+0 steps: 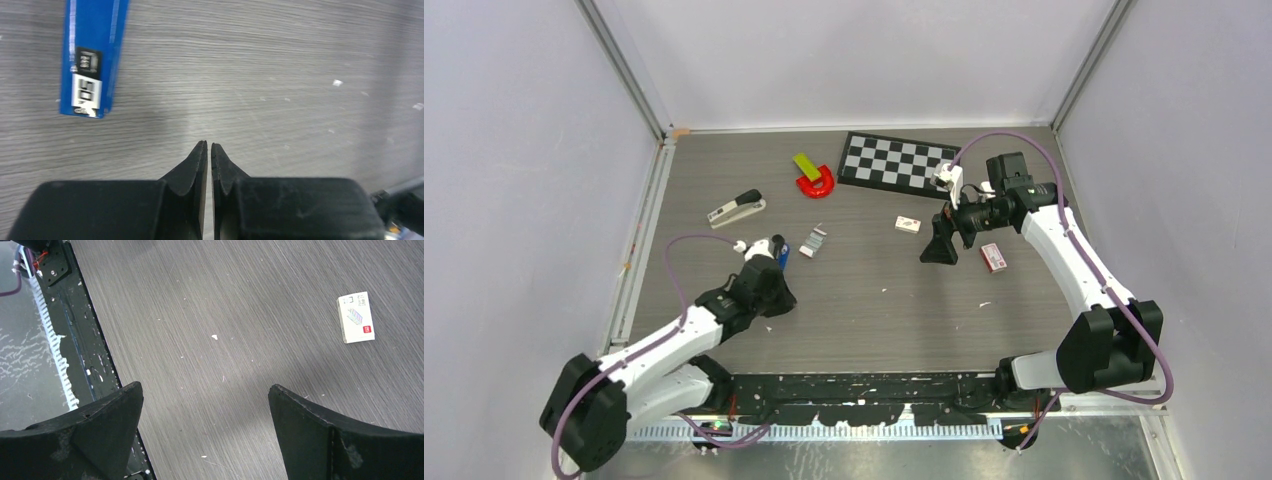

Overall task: Unload the staples from the stapler
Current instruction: Adjust the stapler at the center of the board.

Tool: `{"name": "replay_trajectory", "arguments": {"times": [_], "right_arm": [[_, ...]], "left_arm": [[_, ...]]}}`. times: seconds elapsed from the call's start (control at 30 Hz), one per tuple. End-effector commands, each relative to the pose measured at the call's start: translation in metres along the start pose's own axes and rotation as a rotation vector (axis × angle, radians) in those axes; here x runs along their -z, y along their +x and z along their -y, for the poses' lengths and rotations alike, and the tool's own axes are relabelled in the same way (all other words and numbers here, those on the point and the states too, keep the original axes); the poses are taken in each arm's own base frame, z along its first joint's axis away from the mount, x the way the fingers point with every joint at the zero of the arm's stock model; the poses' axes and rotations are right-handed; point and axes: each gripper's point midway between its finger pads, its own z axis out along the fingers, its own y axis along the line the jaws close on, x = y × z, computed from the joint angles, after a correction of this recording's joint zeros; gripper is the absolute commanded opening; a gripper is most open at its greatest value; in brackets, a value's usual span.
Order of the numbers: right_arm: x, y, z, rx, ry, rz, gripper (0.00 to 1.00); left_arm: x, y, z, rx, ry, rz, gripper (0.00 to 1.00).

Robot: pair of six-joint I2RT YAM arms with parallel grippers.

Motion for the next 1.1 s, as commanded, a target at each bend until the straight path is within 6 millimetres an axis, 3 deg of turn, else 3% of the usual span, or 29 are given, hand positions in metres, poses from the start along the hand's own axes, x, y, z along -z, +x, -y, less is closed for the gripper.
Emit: {"name": "replay_trajectory", "arguments": {"times": [0.0, 0.27, 0.43, 1.07], "right_arm": [[0.005, -0.006, -0.005, 0.026, -0.003, 0.027, 0.99], [0.005, -0.006, -0.006, 0.028, -0.008, 0.027, 1.0], [0.005, -0.006, -0.006, 0.027, -0.011, 0.028, 1.0], [0.007, -0.007, -0.01, 0.043, -0.019, 0.032, 1.0]], "left_arm": [[-0.017, -0.019, -0.029, 0.017, -0.189, 0.13, 0.08], [-0.027, -0.033, -0.074, 0.058, -0.467, 0.242, 0.08], [-0.033, -0.047, -0.083, 0.09, -0.536, 0.277, 0.09], [-0.048, -0.121, -0.131, 0.287, -0.603, 0.302, 0.13]]}}
